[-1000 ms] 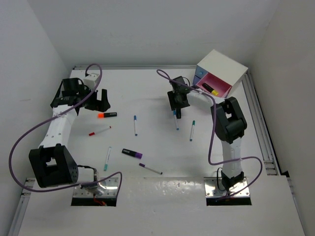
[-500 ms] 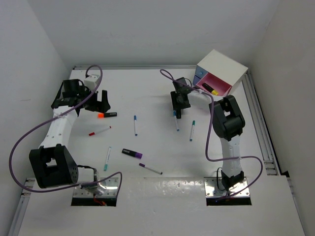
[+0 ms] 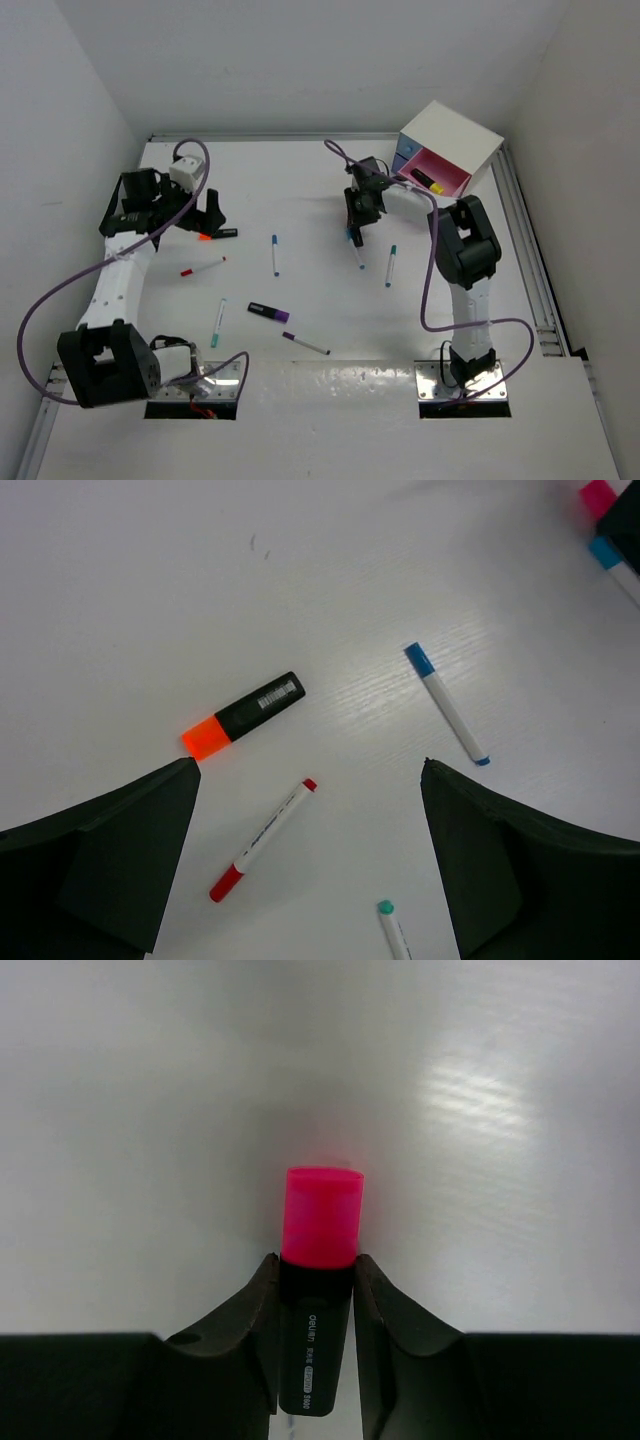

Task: Sort the stationery into containers
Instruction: Pick up the pen from the center of the board, then place the pen in the drawer.

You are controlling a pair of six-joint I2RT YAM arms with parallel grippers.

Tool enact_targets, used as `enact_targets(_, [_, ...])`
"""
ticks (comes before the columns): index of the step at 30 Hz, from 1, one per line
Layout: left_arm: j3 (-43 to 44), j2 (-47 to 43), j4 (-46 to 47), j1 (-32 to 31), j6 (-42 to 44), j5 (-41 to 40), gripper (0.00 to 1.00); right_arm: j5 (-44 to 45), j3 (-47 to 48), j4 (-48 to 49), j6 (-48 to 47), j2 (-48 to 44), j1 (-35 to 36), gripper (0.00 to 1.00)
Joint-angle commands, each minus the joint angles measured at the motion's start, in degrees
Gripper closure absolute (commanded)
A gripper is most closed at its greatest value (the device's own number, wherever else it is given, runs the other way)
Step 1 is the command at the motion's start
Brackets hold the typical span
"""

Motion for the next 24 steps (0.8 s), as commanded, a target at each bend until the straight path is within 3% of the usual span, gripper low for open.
enact_targets(1, [-3.35,-8.16,3.99,0.41,7.27,9.09,0.01,-12.27,-0.14,-2.13,0.74,-9.23,1.46,0.98])
enact_targets(6, [-10.21,-23.6,8.03,-0.81,19.15,22.87,0.06,-33.01,3.11,-9.25,1.87,-11.89,1.63,1.0])
enact_targets(7, [-11.61,-25.65,7.34,-2.47,24.47,24.38,0.07,-38.35,3.02,-10.39,2.57,-12.5,1.72,1.0])
enact_targets(9, [-11.89,-30.14,4.45,-5.72,33.69,26.59,0.13,-40.94,1.54,-10.31,4.68,-13.29,2.69,1.0])
enact_targets(10, [-10.93,-31.37,-0.96,-7.13,37.76,26.94,0.15,-42.95,1.01,-10.31,6.26,-13.99,3.47,1.0])
enact_targets(12, [-9.09,-31.38,-7.4,-11.42,48.54,26.77,0.16,-45.77,0.22,-10.31,8.36,-14.0,4.36,1.0])
enact_targets(18, [-1.0,-27.0,-28.07,-19.09,69.31,23.88,0.18,-54.22,-1.73,-6.97,18.22,-12.42,8.31,1.0])
enact_targets(21, [0.67,-24.45,-34.93,-25.31,76.79,20.63,0.19,-55.89,-1.81,-7.32,19.46,-11.28,10.95,1.0])
enact_targets(24, [1.38,-22.34,-37.84,-30.41,78.4,18.86,0.19,-56.07,-1.2,-8.46,18.84,-10.66,13.14,1.0])
